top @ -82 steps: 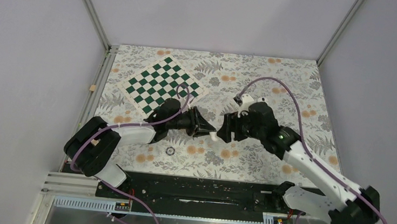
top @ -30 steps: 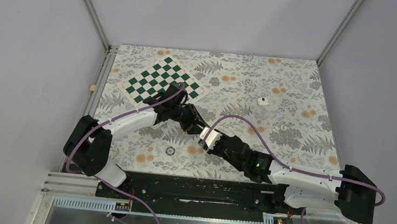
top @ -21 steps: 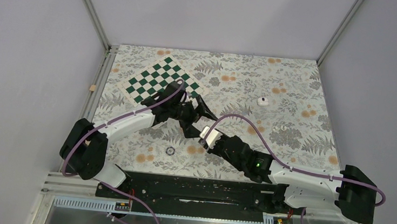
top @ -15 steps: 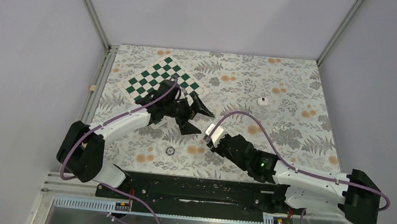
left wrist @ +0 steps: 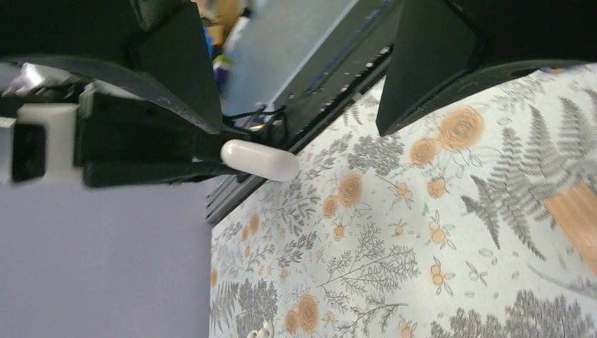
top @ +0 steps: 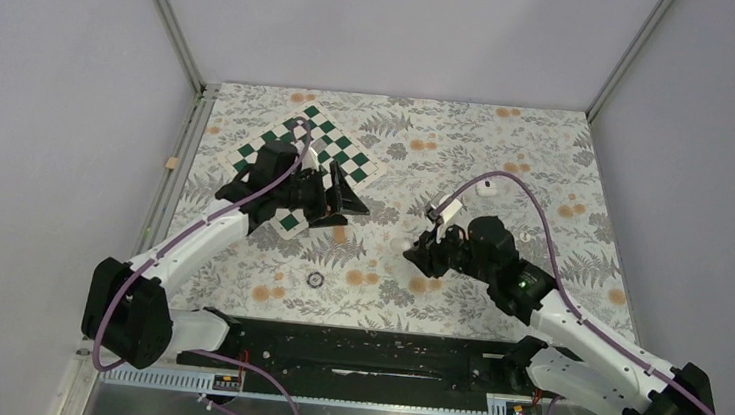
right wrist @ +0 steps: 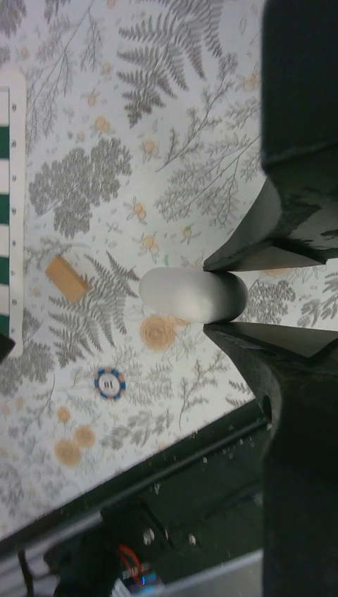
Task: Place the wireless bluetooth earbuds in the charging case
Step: Pick up the charging case at the center of the board.
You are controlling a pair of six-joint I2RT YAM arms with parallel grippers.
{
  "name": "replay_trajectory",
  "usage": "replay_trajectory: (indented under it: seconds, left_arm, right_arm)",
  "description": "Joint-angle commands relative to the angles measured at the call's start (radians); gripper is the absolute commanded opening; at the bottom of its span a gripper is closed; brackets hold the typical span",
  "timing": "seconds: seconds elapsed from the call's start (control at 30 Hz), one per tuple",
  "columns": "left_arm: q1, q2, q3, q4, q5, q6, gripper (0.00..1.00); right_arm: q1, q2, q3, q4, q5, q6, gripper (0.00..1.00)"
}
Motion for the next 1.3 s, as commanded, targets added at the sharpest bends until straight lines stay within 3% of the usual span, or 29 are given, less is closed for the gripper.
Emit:
replay_trajectory:
  seconds: [0.0, 0.1, 0.23, 0.5, 0.73, 1.0, 1.27]
  left_arm:
    - [0.0, -0.027, 0.063, -0.011, 0.127, 0.352, 0.8]
    - [-0.002, -0.031, 0.084, -0.04, 0.279, 0.465, 0.82]
    - [-0.022, -0.041, 0.12, -0.145, 0.373, 0.608, 0.9]
    - [-0.138, 0.018, 0.207, -0.337, 0.473, 0.796, 0.85]
    - [-0.161, 0.024, 0.195, -0.341, 0.532, 0.825, 0.79]
    - [-0.167, 0.053, 0.197, -0.317, 0.534, 0.81, 0.54]
    - [-0.166, 0.069, 0.197, -0.186, 0.563, 0.706, 0.5]
  right_arm:
    - [-0.095, 0.016, 0.096, -0.04, -0.351, 0.099, 0.0]
    - [-0.147, 0.05, 0.134, -0.056, -0.505, 0.111, 0.0]
    - [-0.188, 0.112, 0.182, -0.057, -0.681, 0.135, 0.0]
    - [-0.204, 0.246, 0.271, 0.03, -0.903, 0.256, 0.0]
    - [-0.21, 0.331, 0.312, 0.085, -0.984, 0.343, 0.0]
    - [-0.212, 0.352, 0.325, 0.111, -0.989, 0.369, 0.0]
    - [-0.212, 0.357, 0.317, 0.112, -1.004, 0.371, 0.0]
